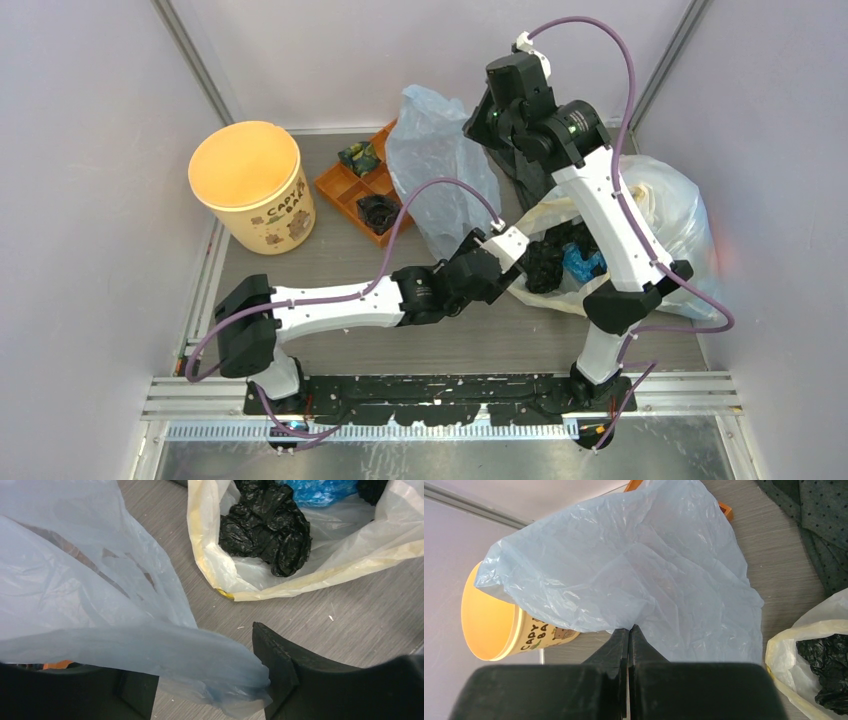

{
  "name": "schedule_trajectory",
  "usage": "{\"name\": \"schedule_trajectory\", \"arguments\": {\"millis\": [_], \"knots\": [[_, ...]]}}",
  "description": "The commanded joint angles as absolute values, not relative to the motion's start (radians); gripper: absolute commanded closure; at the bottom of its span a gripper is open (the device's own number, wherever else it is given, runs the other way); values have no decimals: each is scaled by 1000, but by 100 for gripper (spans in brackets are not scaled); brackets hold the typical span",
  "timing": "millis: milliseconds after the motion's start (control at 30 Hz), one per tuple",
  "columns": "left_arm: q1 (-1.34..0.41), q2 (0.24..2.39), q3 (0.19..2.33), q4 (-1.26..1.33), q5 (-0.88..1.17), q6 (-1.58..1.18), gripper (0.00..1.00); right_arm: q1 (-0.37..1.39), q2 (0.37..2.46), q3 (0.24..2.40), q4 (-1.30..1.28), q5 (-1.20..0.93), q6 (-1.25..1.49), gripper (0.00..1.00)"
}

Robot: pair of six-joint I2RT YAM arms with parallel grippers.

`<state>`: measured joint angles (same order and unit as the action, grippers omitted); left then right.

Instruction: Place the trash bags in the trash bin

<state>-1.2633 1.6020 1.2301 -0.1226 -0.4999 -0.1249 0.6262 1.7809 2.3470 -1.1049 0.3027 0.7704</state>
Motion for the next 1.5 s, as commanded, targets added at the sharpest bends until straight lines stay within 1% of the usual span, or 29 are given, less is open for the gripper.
{"name": "schedule_trajectory", "arguments": {"millis": [0,67,167,200,233,267,300,333,467,533,633,700,767,833,1000,1067,1100,1200,1333,1467], "knots": [[-1268,1591,1243,-25,-609,-144,40,624,1778,2381,-1105,313,775,99],[-1267,1581,1230,6,-656,-134,48,624,1774,2370,-1098,313,776,99],[-1267,1560,1229,29,-676,-115,66,623,1764,2347,-1090,315,773,99],[-1267,1551,1231,21,-677,-115,74,623,1759,2341,-1090,320,762,99],[-1266,1536,1236,10,-679,-121,85,623,1752,2337,-1089,329,751,98],[-1265,1524,1241,4,-677,-125,90,624,1748,2325,-1087,335,740,95],[-1260,1511,1246,-30,-662,-134,97,624,1734,2306,-1075,340,729,90],[-1250,1496,1250,-56,-643,-154,99,623,1718,2277,-1054,337,713,82],[-1170,1437,1270,-150,-474,-282,100,623,1594,2100,-912,325,653,47],[-1114,1416,1287,-182,-392,-332,100,623,1526,2016,-860,337,622,33],[-1030,1411,1338,-251,-307,-398,100,623,1420,1898,-793,376,583,19],[-968,1418,1368,-291,-258,-440,99,624,1361,1835,-780,406,564,14],[-921,1427,1392,-312,-224,-471,100,623,1310,1783,-791,430,557,11],[-887,1436,1418,-329,-203,-487,100,623,1252,1693,-794,431,565,10],[-851,1454,1479,-377,-184,-507,100,631,1090,1387,-745,361,634,14],[-843,1457,1492,-379,-172,-511,100,669,1035,1259,-693,377,670,15],[-841,1459,1498,-380,-168,-513,99,720,1013,1207,-663,402,683,15],[-839,1469,1522,-388,-154,-515,100,875,1030,1110,-596,515,717,15],[-836,1475,1537,-395,-143,-514,100,1082,1109,1033,-494,703,741,15],[-835,1474,1538,-396,-141,-518,99,1177,1197,989,-379,782,771,18]]}}
